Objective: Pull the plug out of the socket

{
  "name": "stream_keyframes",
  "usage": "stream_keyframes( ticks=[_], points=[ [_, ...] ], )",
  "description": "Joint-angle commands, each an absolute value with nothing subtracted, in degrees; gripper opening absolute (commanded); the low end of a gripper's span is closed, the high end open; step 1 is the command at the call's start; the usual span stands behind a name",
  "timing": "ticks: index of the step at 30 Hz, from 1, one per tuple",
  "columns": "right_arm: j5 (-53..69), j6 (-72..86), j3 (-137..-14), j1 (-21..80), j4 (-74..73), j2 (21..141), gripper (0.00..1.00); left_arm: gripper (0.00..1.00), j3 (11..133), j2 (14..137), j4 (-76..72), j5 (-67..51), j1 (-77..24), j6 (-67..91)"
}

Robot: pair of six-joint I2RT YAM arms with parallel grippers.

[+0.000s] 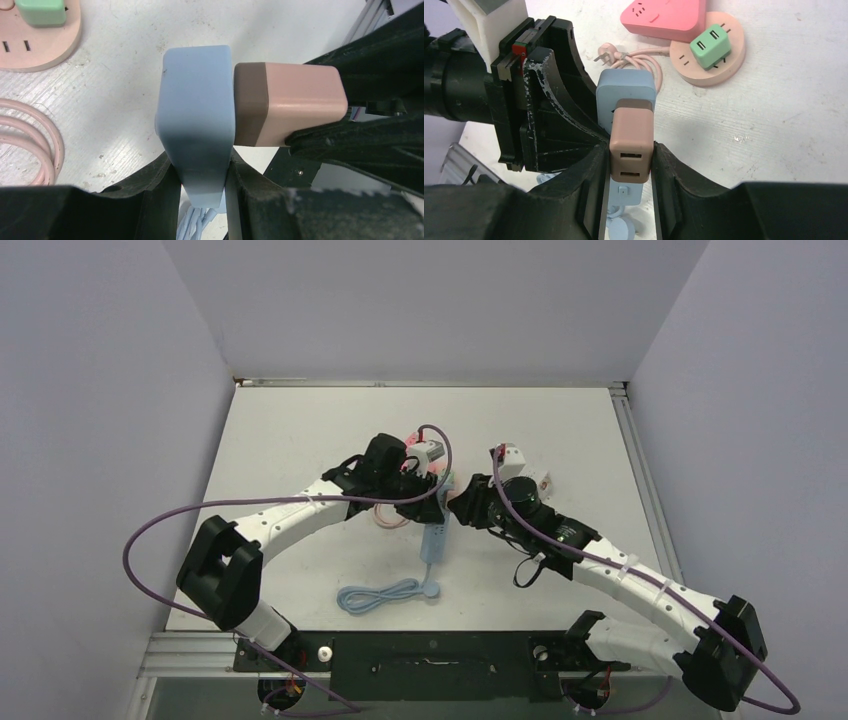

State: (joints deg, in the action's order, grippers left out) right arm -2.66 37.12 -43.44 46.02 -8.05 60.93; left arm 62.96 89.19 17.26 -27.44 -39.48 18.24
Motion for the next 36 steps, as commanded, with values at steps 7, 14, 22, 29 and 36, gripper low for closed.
stream_keyframes(
  ticks=[7, 14, 22, 29, 36],
  points=[
    [19.0, 35.4, -37.7, 35.7, 1.9, 54.4, 0.05, 0.0, 66.8, 90.5, 11.7, -33.2, -38.0, 15.9],
    [19.2, 34.8, -37.0, 33.7, 0.7, 52.1, 0.05, 0.0, 67.0, 91.6, 11.7, -33.8, -38.0, 16.1],
    [2.8, 39.5, -39.9, 40.8, -4.7, 55.2, 0.05, 0.0, 66.6, 92.0, 12.5, -28.8, -38.3, 18.0],
    [-16.5, 45.1, -44.2, 51.3, -9.8, 59.9, 0.05, 0.0, 67.3, 93.6, 14.3, -25.8, -38.4, 19.0],
    [-14.5, 44.3, -45.6, 52.5, -9.0, 61.4, 0.05, 0.0, 67.7, 92.7, 14.9, -24.8, -38.5, 17.7]
  ],
)
